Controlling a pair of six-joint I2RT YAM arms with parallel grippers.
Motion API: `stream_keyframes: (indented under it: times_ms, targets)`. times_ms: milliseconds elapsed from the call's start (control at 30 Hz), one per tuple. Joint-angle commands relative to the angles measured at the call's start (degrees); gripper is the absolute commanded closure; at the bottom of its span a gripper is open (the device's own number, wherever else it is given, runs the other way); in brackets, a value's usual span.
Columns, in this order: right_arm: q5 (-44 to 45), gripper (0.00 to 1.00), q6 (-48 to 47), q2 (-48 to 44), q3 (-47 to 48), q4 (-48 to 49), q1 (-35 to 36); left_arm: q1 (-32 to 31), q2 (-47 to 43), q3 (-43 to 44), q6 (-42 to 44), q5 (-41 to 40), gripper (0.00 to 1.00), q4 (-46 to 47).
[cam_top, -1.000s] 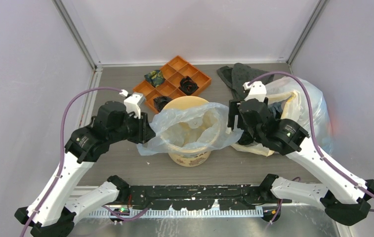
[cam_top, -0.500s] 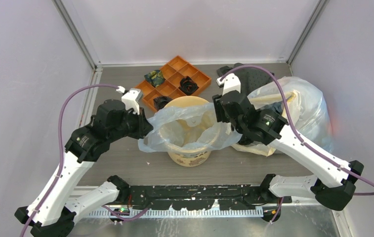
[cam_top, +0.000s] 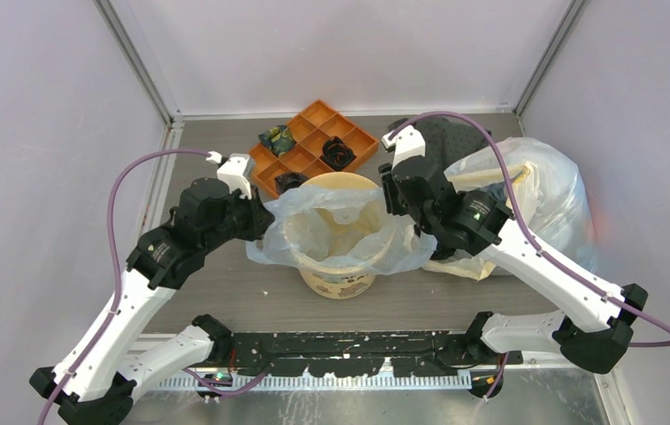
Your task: Put the trash bags into the trash bin
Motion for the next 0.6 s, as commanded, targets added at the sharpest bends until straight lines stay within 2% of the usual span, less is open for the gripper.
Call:
stream_keyframes:
  times_ms: [0, 300, 433, 567]
  targets:
    - [-1.67, 0.55, -0.36, -1.0, 2.23, 1.05, 0.09, -0.19, -0.52, -0.78, -0.26, -2.98, 0.9, 5.59]
    - [-7.54, 0.38, -1.29, -2.61, 2.63, -2.39, 0.28, -0.14, -0.18, -0.98, -1.65, -5.91, 0.9, 8.37]
    - [-7.28, 0.37, -1.62, -3.34, 2.48, -3.26, 0.64, -0.19, 0.61, -0.54, -2.08, -6.34, 0.9, 9.26]
    - [-6.13, 0.43, -1.61, -2.9, 2.05, -4.55, 0.72, -0.19, 1.92, 0.2, -2.32, -6.35, 0.9, 10.07]
